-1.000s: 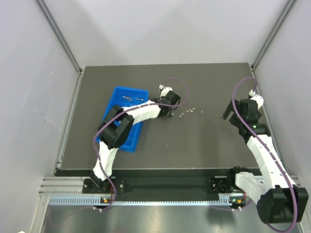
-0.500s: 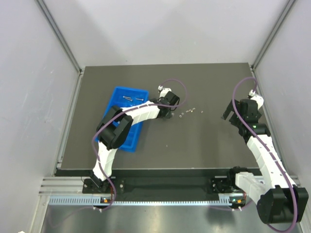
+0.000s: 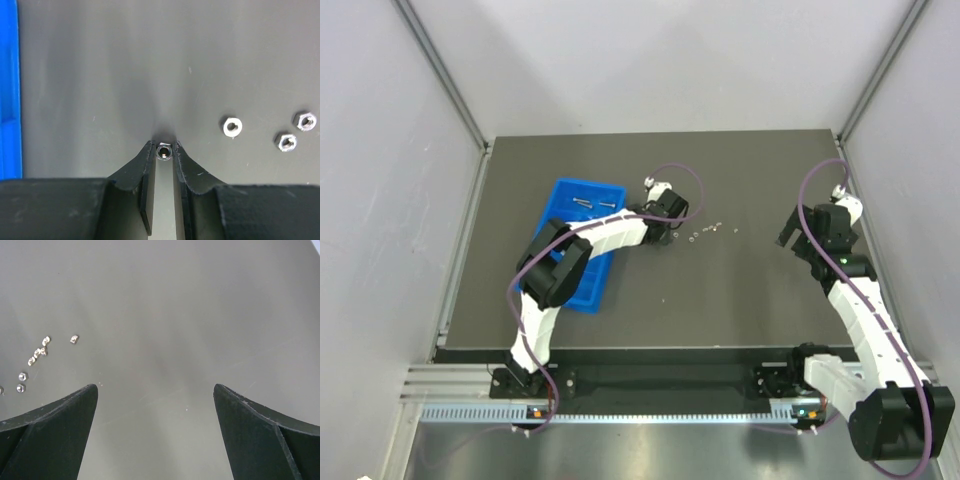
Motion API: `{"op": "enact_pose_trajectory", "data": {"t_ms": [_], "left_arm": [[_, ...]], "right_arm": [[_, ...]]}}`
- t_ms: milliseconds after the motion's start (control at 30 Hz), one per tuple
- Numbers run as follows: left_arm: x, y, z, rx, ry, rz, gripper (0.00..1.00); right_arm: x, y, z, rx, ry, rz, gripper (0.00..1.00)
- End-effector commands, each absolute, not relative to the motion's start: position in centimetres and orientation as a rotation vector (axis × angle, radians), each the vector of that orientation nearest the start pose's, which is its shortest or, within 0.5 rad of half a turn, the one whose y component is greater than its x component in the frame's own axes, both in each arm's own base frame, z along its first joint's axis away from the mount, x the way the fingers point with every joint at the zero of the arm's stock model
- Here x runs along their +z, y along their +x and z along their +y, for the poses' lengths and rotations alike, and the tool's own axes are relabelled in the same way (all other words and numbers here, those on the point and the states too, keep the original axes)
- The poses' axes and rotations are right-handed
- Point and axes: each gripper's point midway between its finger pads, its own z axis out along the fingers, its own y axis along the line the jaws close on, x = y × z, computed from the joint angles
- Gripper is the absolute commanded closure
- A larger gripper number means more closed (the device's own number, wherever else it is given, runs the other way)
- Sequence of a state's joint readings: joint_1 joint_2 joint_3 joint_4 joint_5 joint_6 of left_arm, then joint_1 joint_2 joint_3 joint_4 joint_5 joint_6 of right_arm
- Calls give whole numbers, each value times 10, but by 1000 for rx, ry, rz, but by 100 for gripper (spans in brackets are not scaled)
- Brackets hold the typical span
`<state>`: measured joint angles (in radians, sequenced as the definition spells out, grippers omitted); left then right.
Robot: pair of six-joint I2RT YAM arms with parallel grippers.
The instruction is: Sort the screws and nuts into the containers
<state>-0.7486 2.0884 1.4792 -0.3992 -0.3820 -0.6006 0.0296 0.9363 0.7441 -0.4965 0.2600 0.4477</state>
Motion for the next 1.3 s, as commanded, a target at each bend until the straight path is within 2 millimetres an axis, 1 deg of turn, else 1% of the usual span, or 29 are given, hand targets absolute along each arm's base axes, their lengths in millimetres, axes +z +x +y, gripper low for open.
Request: {"op": "enact_pose_trajectory", "data": {"t_ms": [0,133,333,467,600,633,700,733,800,833,900,933,1000,1033,1100,1133,1167,1200,1233,1267], "left_arm": [[38,378,-294,-88,49,2477,94],[49,377,-293,-108,48,2460,94],[55,372,-293,-123,45,2459,94],[63,369,-290,-133,33,2449,94],[77,363,-284,-136,24,2438,94],[86,363,-282,-146,16,2422,94],[93,359,-278,-144,14,2420,94],[101,356,-275,-148,7,2412,94],[110,353,-267,-127,-13,2397,94],[120,348,-259,-120,-28,2390,94],[131,344,-245,-81,-59,2367,93],[140,336,-233,-68,-90,2364,93],[153,331,-217,-36,-124,2336,93],[163,326,-206,-43,-155,2317,92],[169,319,-191,-24,-181,2313,92],[175,315,-183,-34,-189,2301,91],[178,313,-183,-50,-185,2294,90],[189,313,-186,-107,-172,2267,89],[186,309,-195,-162,-108,2283,88],[190,309,-204,-218,-96,2272,84]], "right_arm": [[154,285,-21,-29,612,2125,0],[153,285,-21,-26,613,2130,0],[155,283,-21,-22,613,2121,0],[153,282,-21,-27,613,2127,0],[153,283,-21,-22,616,2128,0],[152,283,-20,-23,613,2134,0],[152,284,-19,-15,613,2130,0],[151,283,-19,-14,616,2131,0],[150,283,-19,-11,615,2135,0],[151,283,-19,-10,615,2132,0],[150,282,-19,-9,614,2134,0],[151,282,-19,-9,614,2132,0],[151,282,-18,-7,612,2131,0],[151,282,-18,-4,616,2128,0],[151,282,-17,0,613,2129,0],[150,282,-17,4,617,2130,0],[150,283,-16,6,611,2129,0],[149,283,-16,8,613,2132,1],[148,283,-15,13,609,2137,0],[147,284,-15,16,611,2139,0]]}}
